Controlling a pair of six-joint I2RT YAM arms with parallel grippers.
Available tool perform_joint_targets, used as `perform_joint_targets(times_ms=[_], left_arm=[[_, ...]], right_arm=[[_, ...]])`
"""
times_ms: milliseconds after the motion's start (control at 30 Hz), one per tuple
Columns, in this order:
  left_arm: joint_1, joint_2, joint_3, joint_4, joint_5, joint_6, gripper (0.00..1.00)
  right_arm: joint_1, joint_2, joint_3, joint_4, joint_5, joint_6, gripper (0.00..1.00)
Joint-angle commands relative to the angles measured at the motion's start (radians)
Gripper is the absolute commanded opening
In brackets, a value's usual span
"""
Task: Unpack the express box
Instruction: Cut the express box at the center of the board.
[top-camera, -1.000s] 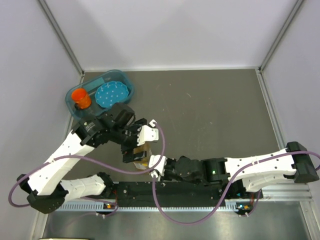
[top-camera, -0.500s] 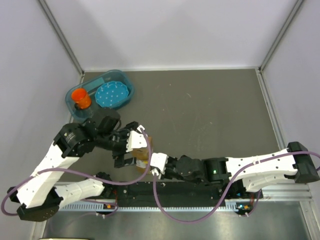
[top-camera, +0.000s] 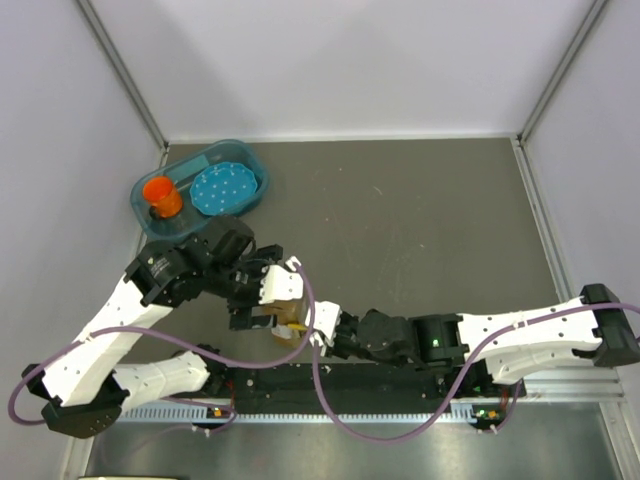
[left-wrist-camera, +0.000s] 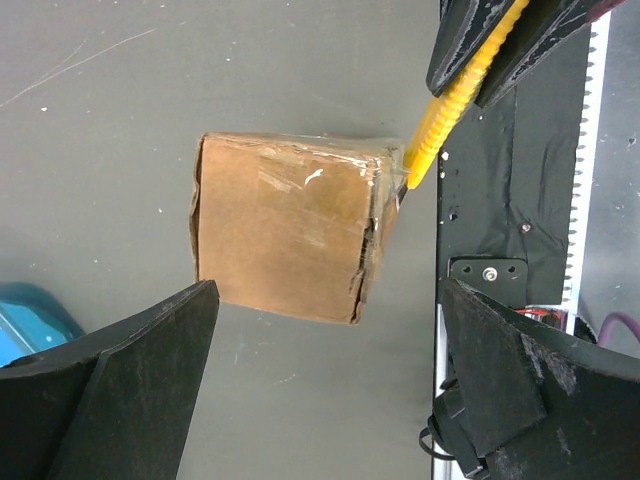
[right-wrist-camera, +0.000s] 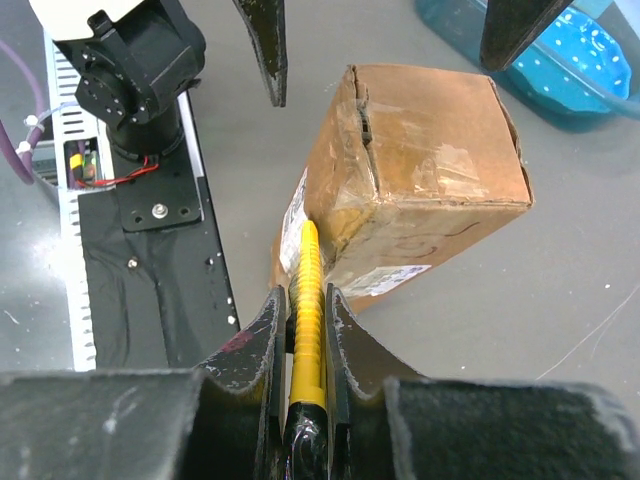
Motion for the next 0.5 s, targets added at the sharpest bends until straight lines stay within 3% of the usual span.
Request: perform_joint_targets(times_ms=[0, 467], left_arm=[[-0.003, -0.002, -0.002, -0.078, -0.006, 0.028, 0.99], [-0.003, 0.035, -0.039, -0.037, 0.018, 0.054, 0.99]], right_arm=[[0.017, -0.026, -0.004, -0.01, -0.002, 0.033, 0.0], [0.051, -0.024, 0.004, -0.036, 0.01, 0.056, 0.0]])
